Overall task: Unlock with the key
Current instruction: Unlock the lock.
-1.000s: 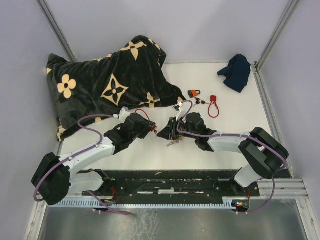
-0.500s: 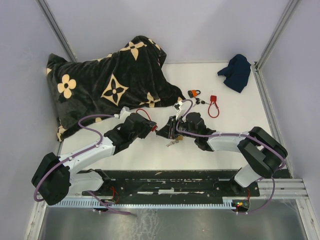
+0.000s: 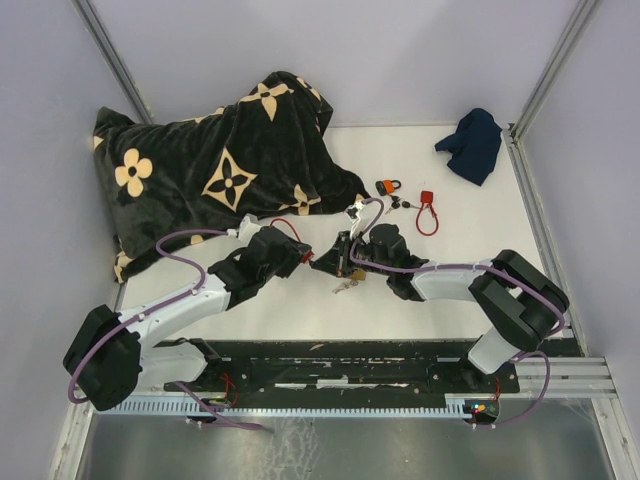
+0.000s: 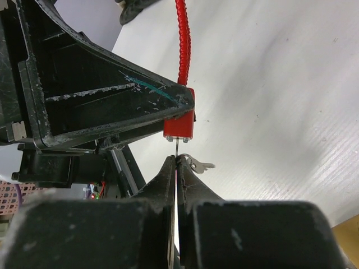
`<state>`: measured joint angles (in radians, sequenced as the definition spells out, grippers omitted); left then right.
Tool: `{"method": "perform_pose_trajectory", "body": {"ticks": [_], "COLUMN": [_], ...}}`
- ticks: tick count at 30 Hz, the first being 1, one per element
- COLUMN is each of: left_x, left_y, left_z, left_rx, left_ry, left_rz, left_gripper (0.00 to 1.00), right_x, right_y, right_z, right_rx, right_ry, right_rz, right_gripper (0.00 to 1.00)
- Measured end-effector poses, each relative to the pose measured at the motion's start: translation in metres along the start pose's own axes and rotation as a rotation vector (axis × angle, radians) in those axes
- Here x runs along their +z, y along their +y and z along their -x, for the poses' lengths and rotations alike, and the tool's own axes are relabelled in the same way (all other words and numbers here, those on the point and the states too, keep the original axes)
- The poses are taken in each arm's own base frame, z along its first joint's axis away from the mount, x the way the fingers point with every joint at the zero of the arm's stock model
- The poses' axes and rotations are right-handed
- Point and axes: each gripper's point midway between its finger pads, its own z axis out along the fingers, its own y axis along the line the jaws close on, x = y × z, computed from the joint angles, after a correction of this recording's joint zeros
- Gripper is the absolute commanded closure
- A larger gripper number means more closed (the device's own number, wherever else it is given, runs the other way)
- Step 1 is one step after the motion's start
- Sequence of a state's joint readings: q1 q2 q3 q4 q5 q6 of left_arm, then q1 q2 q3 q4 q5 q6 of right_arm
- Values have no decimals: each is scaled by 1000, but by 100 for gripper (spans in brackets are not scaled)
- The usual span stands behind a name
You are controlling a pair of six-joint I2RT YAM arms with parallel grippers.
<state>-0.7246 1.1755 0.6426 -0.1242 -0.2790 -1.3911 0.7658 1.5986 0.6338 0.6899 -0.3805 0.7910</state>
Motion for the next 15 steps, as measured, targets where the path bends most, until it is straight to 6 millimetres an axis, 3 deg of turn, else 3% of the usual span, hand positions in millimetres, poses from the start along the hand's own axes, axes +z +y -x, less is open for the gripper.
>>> {"method": "perform_pose_trajectory", "body": {"ticks": [15], "left_x": [2], "left_y": [8], "left_z": [-8], "left_rx": [40], "left_ry": [-30], "left_rz": [17], "left_gripper": [97], "right_x": [3], "right_y": [-9], "right_z": [-4], "right_rx": [-79], "right_ry": [53], "right_rz": [-42], "right_gripper": [98]}}
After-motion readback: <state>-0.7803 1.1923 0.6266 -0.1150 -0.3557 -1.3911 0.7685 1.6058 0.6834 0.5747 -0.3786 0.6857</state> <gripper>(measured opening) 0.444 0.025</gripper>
